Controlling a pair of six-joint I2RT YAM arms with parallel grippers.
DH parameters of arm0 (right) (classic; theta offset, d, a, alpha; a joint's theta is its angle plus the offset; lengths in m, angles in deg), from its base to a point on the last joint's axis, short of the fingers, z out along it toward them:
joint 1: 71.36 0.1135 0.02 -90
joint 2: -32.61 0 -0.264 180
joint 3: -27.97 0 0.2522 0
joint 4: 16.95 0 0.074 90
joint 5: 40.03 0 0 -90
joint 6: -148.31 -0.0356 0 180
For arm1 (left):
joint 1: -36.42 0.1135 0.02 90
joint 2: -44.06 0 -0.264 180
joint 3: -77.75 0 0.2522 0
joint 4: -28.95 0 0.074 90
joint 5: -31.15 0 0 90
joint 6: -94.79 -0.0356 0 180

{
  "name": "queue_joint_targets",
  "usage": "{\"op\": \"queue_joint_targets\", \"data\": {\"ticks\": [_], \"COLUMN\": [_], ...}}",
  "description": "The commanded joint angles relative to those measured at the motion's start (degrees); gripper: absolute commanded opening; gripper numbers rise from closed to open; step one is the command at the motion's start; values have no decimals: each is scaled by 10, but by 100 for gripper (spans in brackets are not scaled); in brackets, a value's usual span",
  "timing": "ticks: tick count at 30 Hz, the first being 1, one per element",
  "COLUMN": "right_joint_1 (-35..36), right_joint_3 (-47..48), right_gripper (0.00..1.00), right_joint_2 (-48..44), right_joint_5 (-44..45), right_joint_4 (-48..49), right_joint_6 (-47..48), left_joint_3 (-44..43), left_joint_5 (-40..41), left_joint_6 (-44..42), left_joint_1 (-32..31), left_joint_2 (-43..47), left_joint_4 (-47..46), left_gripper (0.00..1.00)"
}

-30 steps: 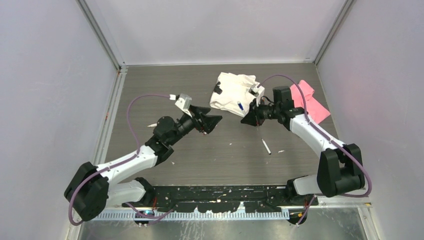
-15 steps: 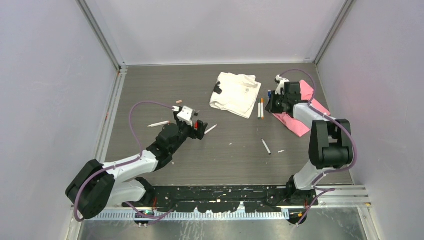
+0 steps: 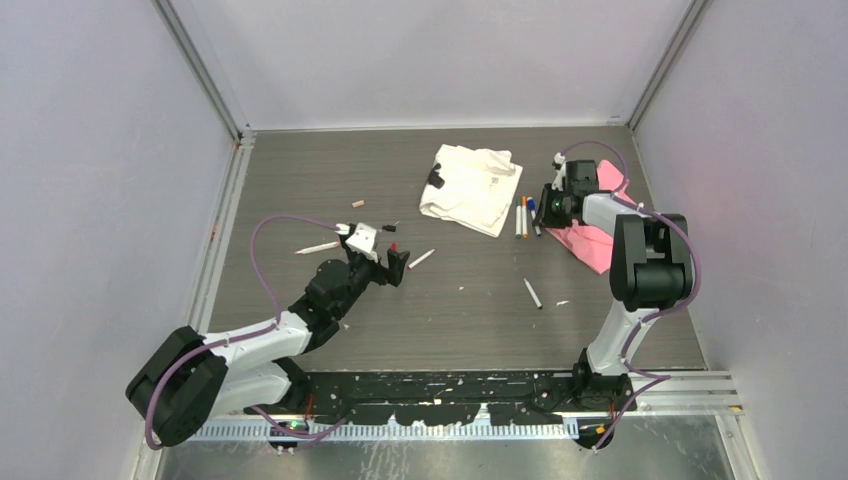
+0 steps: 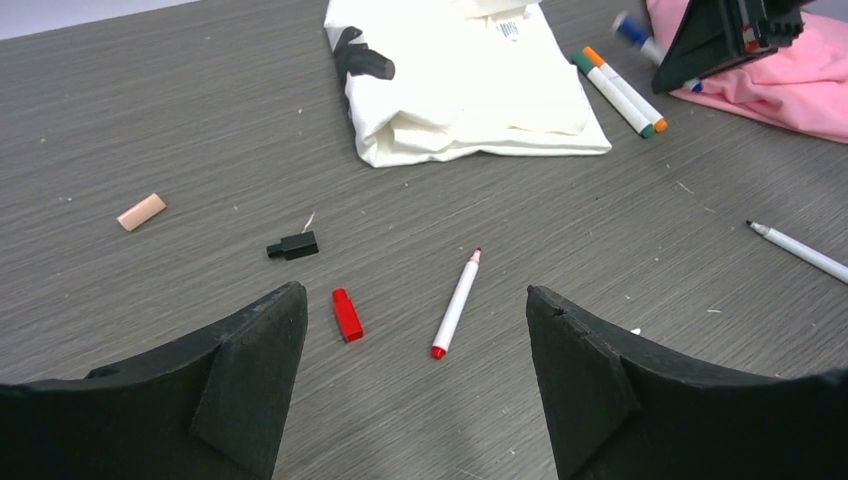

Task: Insert the pens into the pen caps
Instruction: Place the pen at the center of the board, then pick up the pen from the center of the board.

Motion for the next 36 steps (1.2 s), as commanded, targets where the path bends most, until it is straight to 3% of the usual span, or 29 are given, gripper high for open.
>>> {"op": "queue_joint_targets", "data": {"ticks": [1,13,20,25,28,30,32,36], "right_joint_1": [-21,-53,-58,-58,-58,-58,-57,-57], "right_joint_3": [28,38,33,7,-1,-5,-9,-29], "right_gripper": [27,36,39,42,56,62,64,64], "right_joint_2": [12,-32,-160,-304,-362,-389,-401,-405], "right_joint_5": [-35,-175,-286,-328,-365,-416,-476,-514], "right_joint_4": [-18,-63,-126,-125,-115,-98,-77,-64], "right_joint_6": [-15,18,130,176,175,157,129,123], "left_joint_3": [0,10,26,-9,-45,-74,-106,-170], "left_joint_5": [8,12,11,-32,-54,-67,-84,-120], "left_joint_6": [-7,-6,37,72,82,85,84,75], "left_joint_1": [1,1,1,1,1,1,1,1], "left_joint_2": [13,22,62,98,88,66,36,-46], "left_joint_4": [-47,-58,-43,84,163,209,248,294], "left_gripper": [81,83,93,96,95,95,94,90]}}
